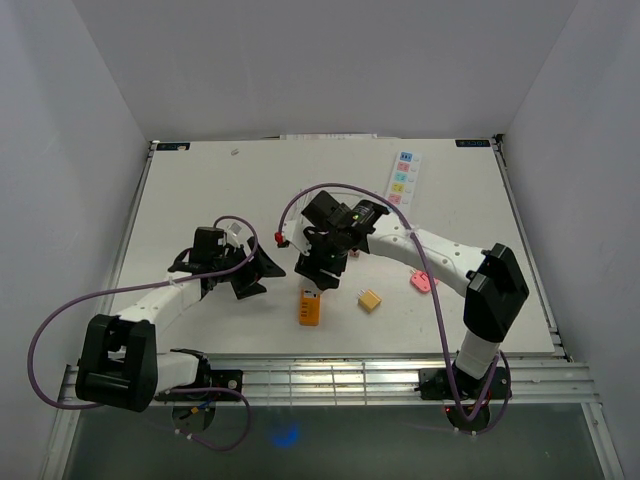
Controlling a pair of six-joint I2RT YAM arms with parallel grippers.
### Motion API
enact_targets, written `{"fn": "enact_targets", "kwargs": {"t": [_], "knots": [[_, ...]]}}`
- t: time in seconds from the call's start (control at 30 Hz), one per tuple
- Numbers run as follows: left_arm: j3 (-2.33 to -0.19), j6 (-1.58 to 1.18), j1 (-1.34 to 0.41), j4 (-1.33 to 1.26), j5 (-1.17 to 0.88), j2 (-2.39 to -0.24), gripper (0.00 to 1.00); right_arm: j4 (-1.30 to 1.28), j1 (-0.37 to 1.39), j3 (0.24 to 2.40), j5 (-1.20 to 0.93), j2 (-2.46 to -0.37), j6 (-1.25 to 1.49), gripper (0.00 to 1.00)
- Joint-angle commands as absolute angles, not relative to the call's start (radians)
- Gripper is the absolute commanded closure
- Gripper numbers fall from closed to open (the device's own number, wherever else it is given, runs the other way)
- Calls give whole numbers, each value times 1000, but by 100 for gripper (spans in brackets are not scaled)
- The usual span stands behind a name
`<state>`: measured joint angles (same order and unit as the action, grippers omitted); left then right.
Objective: Insert the plug
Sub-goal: Pick up the plug from the socket, then insert the plug into the socket.
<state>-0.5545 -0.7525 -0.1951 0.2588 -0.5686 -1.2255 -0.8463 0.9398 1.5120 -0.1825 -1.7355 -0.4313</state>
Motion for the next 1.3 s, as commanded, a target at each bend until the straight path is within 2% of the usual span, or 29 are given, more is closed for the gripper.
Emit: {"fn": "enact_targets", "kwargs": {"t": [0.0,0.5,0.77,1.27], "knots": [[-538,-753,-186,244,-566,-1229,10,-853,953,1549,-183,-1738,-451,92],[-505,-739,-163,227,-571,-1233,10,-805,969,1497,-160,-1732,-463,92],[-491,-735,-160,213,-575,-1241,11,-874,969,1586,-152,-1805,-512,92],[-485,-730,-152,201,-583,-1252,11,-887,982,1580,-161,-1845,-509,92]]}}
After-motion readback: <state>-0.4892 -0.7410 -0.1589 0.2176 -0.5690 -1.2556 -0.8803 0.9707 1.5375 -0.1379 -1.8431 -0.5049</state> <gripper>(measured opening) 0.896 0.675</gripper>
